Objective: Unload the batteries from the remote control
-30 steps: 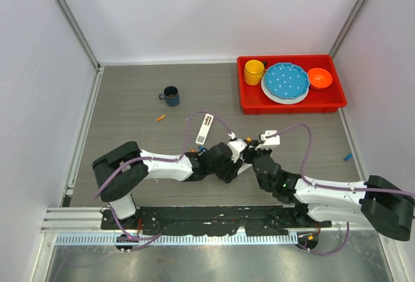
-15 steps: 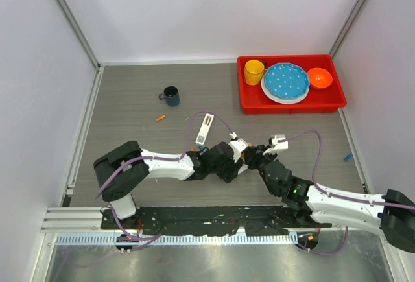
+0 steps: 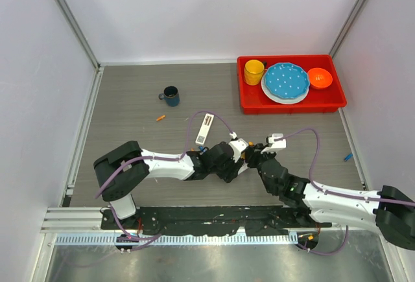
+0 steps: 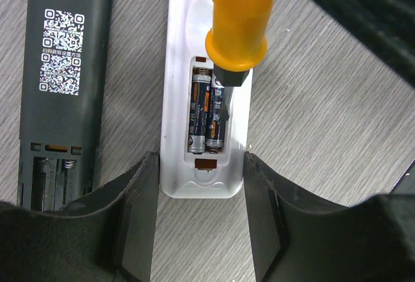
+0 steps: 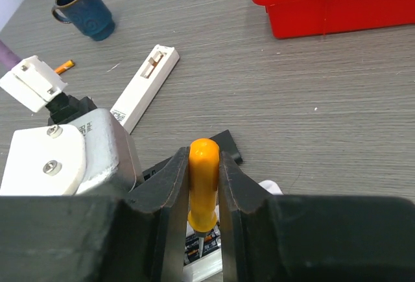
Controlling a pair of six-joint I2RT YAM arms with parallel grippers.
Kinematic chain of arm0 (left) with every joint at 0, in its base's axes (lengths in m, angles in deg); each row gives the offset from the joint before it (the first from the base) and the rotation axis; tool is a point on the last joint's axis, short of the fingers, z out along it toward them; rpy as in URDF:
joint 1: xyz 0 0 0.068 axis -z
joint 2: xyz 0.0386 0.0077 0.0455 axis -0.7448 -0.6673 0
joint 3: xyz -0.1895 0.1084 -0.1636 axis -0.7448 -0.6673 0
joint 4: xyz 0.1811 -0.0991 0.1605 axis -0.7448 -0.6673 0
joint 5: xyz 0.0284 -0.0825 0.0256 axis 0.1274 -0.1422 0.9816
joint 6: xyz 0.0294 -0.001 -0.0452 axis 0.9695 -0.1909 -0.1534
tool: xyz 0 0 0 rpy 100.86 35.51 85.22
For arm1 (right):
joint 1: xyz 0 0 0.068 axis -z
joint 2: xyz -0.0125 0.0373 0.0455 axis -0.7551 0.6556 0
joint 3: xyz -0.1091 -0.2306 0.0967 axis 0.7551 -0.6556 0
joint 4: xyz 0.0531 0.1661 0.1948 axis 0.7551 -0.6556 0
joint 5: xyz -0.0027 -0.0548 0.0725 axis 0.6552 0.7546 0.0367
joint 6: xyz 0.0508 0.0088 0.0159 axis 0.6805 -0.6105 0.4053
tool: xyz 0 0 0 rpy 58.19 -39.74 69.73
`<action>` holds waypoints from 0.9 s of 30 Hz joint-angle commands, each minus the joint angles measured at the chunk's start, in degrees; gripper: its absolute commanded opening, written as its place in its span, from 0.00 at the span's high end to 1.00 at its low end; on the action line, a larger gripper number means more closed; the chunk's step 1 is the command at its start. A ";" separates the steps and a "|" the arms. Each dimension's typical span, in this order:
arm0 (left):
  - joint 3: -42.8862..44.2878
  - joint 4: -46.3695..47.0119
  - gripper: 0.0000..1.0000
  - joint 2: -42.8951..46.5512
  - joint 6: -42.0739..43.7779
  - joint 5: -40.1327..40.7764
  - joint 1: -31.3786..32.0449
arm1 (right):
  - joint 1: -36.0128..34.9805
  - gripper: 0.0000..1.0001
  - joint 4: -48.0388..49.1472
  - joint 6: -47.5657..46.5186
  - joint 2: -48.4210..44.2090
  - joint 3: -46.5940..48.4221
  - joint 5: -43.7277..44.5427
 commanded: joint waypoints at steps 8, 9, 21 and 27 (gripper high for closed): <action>1.13 -0.07 0.63 -1.37 0.66 0.51 0.24 | 6.58 0.99 5.33 -2.08 2.93 1.95 1.84; 1.13 -0.07 0.63 -1.28 0.66 0.51 0.24 | 7.20 0.99 5.33 -2.17 2.75 1.95 1.31; 1.39 -0.33 0.63 -1.54 0.67 0.60 0.24 | 9.76 0.99 6.21 -0.15 6.09 1.52 -5.55; 1.39 -0.33 0.63 -1.46 0.75 0.69 0.24 | 9.67 0.99 6.56 -0.84 5.21 1.07 -7.48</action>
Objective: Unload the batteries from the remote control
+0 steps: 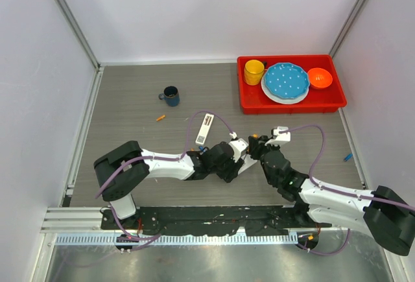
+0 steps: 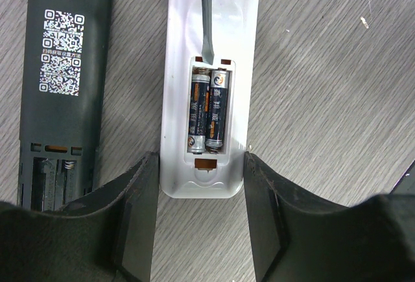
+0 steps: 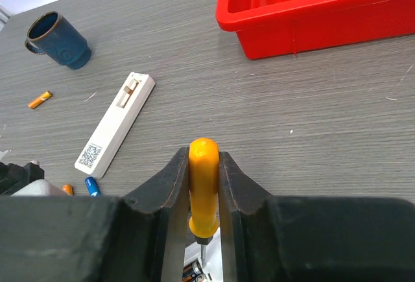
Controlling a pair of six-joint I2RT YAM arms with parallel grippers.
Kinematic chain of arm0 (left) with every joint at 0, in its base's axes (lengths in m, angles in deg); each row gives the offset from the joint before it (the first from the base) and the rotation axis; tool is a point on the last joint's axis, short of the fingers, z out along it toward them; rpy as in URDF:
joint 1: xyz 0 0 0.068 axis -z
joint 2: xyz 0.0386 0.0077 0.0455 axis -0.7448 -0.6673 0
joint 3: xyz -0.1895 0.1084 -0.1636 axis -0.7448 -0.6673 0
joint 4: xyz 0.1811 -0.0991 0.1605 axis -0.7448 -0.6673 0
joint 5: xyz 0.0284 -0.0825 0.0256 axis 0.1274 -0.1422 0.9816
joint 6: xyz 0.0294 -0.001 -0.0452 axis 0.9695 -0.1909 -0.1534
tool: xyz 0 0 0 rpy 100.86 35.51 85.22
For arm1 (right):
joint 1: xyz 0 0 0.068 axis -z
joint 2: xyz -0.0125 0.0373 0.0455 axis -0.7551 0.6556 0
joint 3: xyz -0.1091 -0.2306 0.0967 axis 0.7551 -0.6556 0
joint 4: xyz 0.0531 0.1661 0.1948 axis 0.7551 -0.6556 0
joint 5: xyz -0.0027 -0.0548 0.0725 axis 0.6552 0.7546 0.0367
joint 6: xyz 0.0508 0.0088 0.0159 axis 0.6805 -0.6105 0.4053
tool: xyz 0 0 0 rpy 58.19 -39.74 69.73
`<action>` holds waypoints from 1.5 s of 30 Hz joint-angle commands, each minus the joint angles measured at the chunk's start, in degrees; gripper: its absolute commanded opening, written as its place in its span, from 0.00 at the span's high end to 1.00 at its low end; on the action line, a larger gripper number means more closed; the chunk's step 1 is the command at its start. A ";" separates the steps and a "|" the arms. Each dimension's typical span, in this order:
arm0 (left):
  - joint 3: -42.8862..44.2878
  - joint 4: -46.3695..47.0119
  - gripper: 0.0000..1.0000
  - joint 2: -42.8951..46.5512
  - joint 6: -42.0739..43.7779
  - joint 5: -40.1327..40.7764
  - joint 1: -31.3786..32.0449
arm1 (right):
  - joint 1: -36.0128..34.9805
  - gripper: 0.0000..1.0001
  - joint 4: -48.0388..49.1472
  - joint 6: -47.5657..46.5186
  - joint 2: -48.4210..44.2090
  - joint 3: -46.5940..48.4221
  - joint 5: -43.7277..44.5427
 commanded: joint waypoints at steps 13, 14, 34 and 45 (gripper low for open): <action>1.39 -0.51 0.63 -1.57 0.91 0.49 0.24 | -0.15 0.99 -2.17 -1.98 -4.13 2.57 -3.07; 1.39 -0.51 0.63 -1.57 0.91 0.49 0.24 | -0.15 0.99 -1.82 -1.80 -3.42 2.49 -2.99; 1.48 -0.60 0.63 -1.57 1.08 0.49 0.24 | -0.23 0.99 2.40 -5.57 0.19 2.13 -1.22; 1.92 -1.04 0.63 -2.01 1.17 0.22 0.24 | -0.23 0.99 5.12 -5.14 4.58 2.13 -3.42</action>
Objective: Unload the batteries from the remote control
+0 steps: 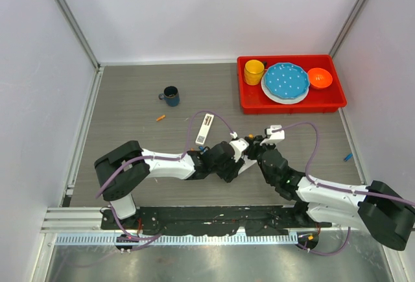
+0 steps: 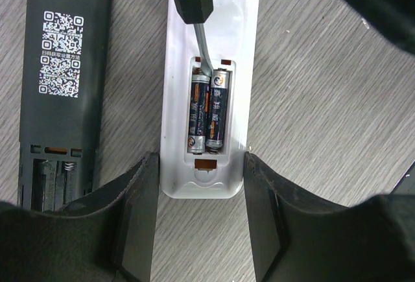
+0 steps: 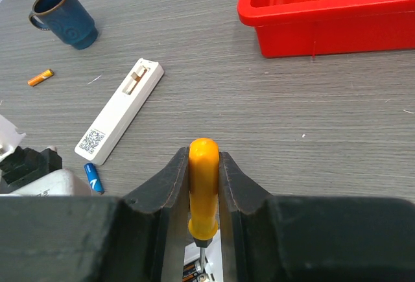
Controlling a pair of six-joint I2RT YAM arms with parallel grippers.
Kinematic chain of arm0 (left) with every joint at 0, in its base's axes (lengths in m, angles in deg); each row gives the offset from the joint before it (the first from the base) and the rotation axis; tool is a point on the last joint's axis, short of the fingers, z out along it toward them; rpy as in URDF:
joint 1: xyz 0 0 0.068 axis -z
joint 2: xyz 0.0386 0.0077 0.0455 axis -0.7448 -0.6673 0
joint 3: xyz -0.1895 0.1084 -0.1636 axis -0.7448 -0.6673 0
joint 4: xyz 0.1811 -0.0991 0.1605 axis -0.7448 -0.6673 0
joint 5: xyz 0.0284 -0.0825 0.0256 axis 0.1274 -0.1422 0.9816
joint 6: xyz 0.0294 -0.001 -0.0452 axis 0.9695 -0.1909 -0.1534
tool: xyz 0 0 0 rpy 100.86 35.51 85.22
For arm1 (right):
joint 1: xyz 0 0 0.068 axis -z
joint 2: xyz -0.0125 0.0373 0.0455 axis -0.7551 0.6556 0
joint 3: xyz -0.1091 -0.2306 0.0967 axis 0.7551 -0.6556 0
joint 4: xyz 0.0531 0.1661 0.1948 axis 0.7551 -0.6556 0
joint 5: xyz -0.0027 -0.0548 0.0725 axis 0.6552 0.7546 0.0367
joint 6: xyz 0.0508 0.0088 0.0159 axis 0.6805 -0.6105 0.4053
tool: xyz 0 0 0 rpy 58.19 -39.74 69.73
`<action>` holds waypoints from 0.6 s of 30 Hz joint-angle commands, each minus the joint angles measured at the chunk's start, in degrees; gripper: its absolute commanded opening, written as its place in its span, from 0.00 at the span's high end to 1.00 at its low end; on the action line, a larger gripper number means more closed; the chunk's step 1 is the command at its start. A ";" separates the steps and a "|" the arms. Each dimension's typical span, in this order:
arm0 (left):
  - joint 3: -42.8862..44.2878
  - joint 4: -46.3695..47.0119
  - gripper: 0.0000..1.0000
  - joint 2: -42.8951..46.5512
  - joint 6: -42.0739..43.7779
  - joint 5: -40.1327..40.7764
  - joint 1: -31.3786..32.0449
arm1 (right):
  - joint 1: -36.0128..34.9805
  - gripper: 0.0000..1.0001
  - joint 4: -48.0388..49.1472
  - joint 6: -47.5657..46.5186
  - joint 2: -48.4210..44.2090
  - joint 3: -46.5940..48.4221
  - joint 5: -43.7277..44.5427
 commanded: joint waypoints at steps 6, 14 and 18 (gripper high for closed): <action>1.53 -0.58 0.64 -1.98 1.08 0.16 0.24 | -0.19 0.99 4.41 3.52 2.77 -0.01 -3.70; 1.53 -0.58 0.64 -1.98 0.99 -0.11 0.24 | -0.10 0.98 5.28 5.12 3.03 -2.65 -6.51; 1.62 -0.58 0.64 -2.16 0.91 -0.46 0.24 | -0.10 0.99 7.92 4.59 5.58 -2.48 -11.69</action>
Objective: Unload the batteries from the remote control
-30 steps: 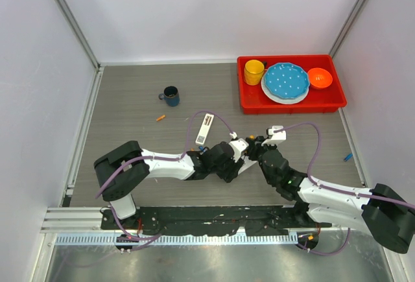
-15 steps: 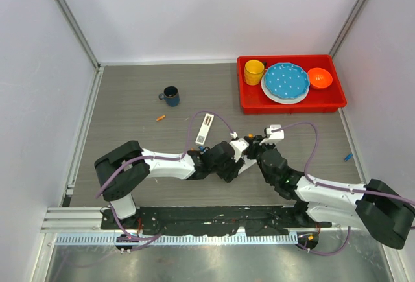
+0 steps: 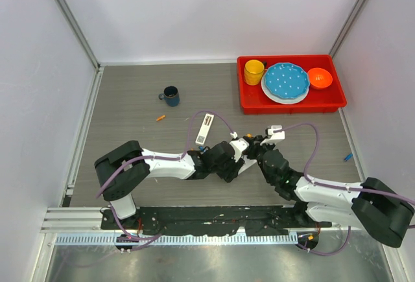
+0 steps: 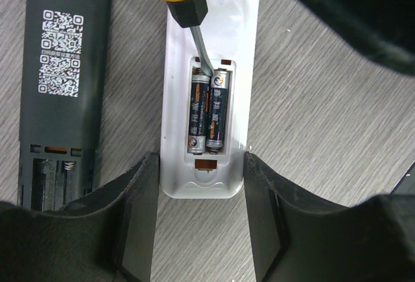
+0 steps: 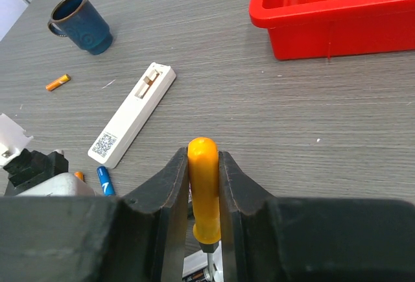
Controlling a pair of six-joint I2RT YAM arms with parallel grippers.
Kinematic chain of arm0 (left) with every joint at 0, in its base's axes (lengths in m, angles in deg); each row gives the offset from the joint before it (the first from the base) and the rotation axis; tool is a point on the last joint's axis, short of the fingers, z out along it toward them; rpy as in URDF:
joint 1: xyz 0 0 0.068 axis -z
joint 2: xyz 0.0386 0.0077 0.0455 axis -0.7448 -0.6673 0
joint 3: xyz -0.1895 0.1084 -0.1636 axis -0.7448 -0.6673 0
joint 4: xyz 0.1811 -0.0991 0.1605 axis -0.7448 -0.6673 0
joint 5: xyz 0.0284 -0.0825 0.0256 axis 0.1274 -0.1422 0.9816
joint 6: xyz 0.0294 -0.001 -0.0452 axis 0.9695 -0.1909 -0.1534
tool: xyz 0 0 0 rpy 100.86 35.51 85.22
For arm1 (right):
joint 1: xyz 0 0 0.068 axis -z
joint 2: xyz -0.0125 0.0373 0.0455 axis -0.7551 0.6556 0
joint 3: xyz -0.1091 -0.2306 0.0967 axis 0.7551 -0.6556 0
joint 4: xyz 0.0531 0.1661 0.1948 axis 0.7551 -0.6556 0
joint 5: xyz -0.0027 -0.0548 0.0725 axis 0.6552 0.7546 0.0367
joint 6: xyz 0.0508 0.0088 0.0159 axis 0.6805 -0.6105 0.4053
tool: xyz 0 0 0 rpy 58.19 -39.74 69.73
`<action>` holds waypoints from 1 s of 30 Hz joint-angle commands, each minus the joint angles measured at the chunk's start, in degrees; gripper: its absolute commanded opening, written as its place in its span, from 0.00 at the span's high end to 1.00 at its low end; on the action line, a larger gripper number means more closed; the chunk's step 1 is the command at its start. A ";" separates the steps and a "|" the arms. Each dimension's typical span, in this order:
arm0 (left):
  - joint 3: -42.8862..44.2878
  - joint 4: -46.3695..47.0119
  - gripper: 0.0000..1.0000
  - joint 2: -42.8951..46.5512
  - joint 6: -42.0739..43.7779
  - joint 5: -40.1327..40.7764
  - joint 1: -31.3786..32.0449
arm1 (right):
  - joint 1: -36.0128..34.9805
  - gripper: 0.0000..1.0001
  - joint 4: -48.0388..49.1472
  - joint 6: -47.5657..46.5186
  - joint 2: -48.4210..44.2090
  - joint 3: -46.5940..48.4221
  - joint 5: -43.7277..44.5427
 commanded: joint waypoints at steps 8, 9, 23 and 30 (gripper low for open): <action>1.31 -0.14 0.64 -2.03 0.95 -0.52 0.24 | 0.43 0.98 7.82 3.48 8.54 -0.88 -16.04; 1.40 -0.14 0.64 -2.03 0.95 -0.52 0.24 | 0.69 0.99 8.17 4.00 8.37 -1.05 -17.18; 1.40 -0.23 0.65 -2.21 0.69 -0.61 0.24 | 6.49 0.99 13.27 14.98 -0.07 -7.38 -22.98; 1.49 -0.14 0.65 -2.21 0.69 -0.61 0.24 | 6.84 0.98 12.92 17.01 -3.67 -8.00 -24.22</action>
